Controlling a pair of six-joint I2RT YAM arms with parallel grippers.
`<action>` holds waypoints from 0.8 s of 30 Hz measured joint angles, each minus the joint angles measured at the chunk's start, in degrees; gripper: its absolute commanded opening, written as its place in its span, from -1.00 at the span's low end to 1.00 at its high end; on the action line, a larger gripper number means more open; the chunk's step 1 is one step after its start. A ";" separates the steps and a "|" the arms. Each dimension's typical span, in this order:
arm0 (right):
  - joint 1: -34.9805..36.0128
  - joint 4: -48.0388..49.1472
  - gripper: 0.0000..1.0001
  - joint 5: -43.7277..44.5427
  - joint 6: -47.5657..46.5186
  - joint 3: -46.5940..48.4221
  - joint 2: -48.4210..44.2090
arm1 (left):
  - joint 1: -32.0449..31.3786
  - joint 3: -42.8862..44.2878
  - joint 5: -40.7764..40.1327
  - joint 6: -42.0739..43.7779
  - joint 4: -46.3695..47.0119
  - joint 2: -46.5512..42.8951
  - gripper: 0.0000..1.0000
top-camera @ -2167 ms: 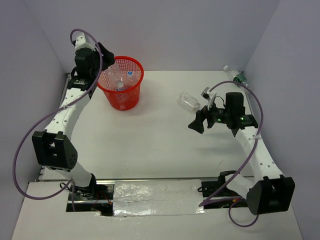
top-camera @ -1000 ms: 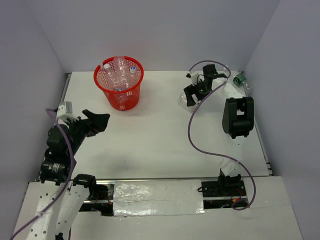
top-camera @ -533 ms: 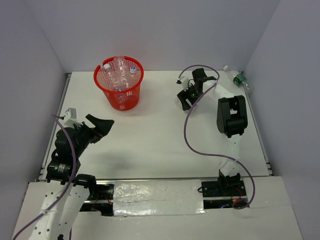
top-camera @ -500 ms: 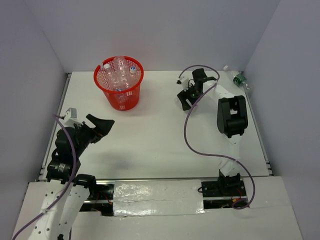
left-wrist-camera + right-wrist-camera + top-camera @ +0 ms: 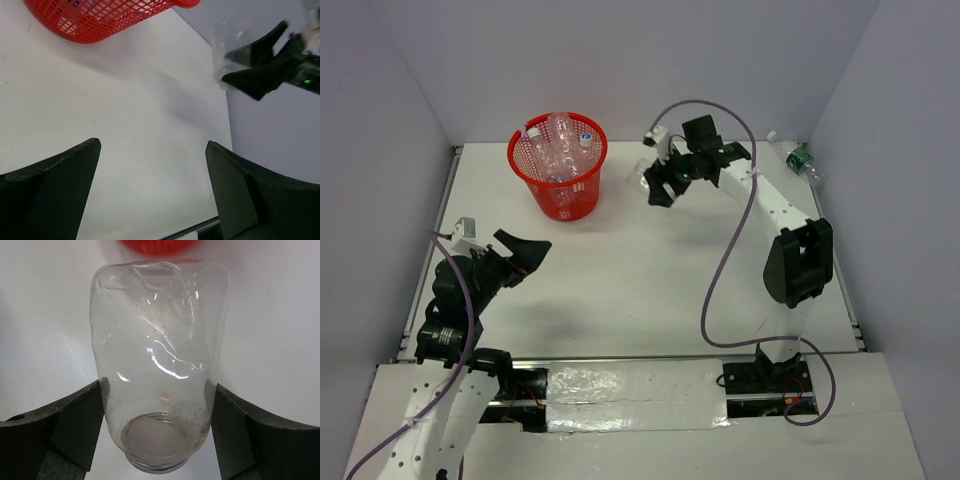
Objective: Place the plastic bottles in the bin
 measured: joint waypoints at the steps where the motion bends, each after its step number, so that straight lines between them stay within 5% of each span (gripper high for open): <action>1: 1.53 0.39 -0.69 -0.87 1.38 2.19 -1.27 | 0.00 0.02 0.00 0.02 -0.07 -0.35 0.99; 11: 12.63 11.08 -0.69 -2.38 12.31 22.38 -2.27 | 0.00 0.04 -0.33 0.09 -3.61 -5.40 0.99; 18: 16.68 21.68 -0.58 3.54 18.45 34.05 9.84 | 0.02 1.64 -1.51 0.13 -7.65 -8.26 0.99; 24: 19.06 30.38 -0.40 8.28 24.20 34.12 17.03 | 0.02 1.92 -3.15 -0.02 -10.69 -11.82 0.99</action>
